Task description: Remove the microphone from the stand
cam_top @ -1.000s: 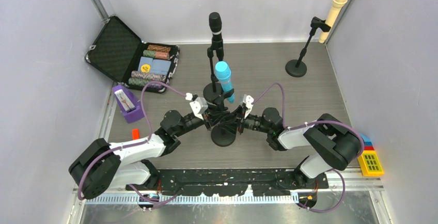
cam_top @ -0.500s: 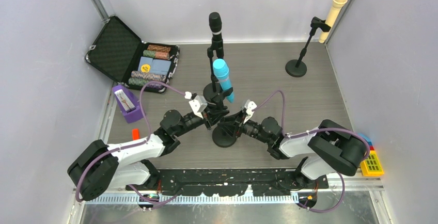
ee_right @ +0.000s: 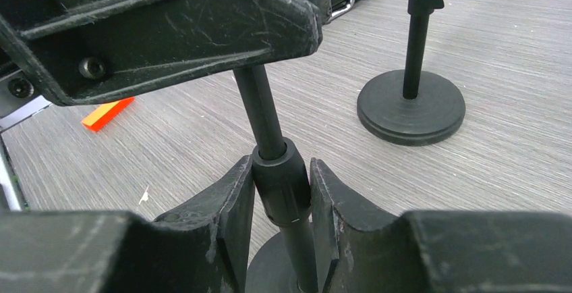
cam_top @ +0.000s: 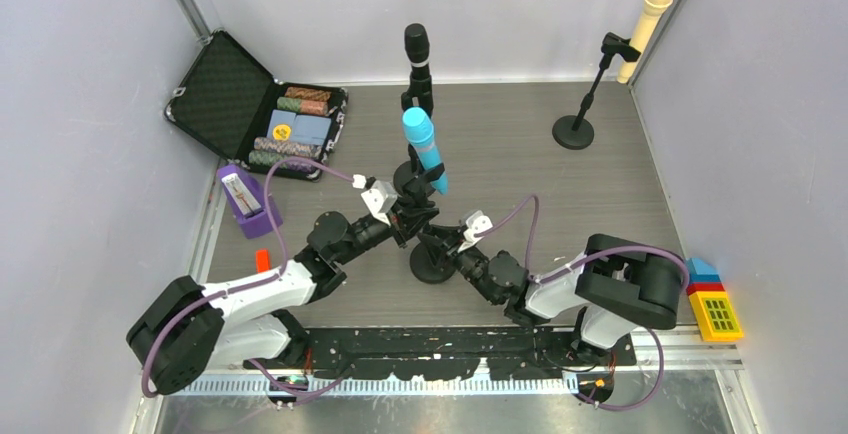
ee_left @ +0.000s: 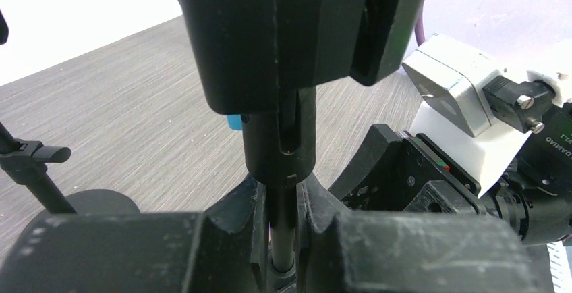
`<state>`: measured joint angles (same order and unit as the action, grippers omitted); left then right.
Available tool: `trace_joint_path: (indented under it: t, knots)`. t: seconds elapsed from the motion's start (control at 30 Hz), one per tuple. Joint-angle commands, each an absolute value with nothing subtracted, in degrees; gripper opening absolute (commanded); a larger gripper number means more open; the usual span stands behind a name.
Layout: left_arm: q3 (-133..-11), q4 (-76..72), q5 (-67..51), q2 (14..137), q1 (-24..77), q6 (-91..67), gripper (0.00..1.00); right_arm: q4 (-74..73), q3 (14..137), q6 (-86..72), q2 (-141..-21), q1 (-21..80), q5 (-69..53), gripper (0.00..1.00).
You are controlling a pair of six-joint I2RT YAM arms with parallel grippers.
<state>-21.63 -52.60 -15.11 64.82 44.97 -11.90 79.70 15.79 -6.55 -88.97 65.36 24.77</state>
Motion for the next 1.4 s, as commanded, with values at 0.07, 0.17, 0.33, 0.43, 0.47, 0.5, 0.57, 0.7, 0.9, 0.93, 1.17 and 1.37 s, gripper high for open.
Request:
trace_joint_path:
  t: [0.07, 0.17, 0.33, 0.43, 0.47, 0.5, 0.57, 0.7, 0.9, 0.93, 1.17, 1.37]
  knots:
    - [-23.2, -49.1, -16.3, 63.1, 45.1, -9.5, 0.00, 82.4, 16.3, -3.9, -89.5, 64.1, 30.9, 0.49]
    - [-23.2, -49.0, -16.6, 63.4, 45.1, -9.2, 0.00, 82.0, 13.8, -4.0, -87.9, 62.8, 23.3, 0.62]
    - [-23.8, -48.6, -17.9, 64.1, 45.1, -9.0, 0.00, 76.1, 12.3, -9.6, -81.9, 55.3, 4.5, 0.67]
    - [-24.4, -48.1, -18.3, 64.3, 45.1, -8.6, 0.00, 69.6, 13.1, -10.9, -78.1, 50.1, -7.6, 0.66]
    - [-24.7, -48.0, -18.5, 64.4, 45.1, -8.6, 0.00, 68.2, 13.9, -11.0, -77.5, 49.2, -9.6, 0.65]
    - [-24.9, -47.9, -18.6, 64.5, 45.1, -8.6, 0.00, 65.0, 14.6, -10.9, -76.5, 47.7, -13.8, 0.64]
    - [-25.3, -47.9, -19.4, 64.8, 45.1, -8.7, 0.00, 60.8, 16.3, -10.2, -75.5, 46.3, -17.5, 0.61]
    - [-25.4, -47.9, -19.6, 64.6, 45.1, -9.1, 0.00, 58.3, 18.0, -9.3, -75.8, 43.8, -21.1, 0.54]
    - [-25.3, -48.1, -19.5, 64.5, 45.1, -9.5, 0.00, 58.8, 20.1, -10.2, -79.4, 42.1, -25.7, 0.48]
    - [-25.3, -48.2, -19.5, 64.5, 45.1, -9.6, 0.00, 59.9, 20.2, -10.6, -79.9, 42.1, -26.0, 0.45]
    - [-25.2, -48.1, -19.5, 64.4, 45.1, -10.0, 0.00, 62.8, 20.6, -13.3, -83.5, 41.8, -25.5, 0.20]
    - [-25.0, -48.4, -18.7, 64.3, 45.1, -10.2, 0.00, 66.5, 17.9, -14.8, -83.3, 42.5, -17.4, 0.01]
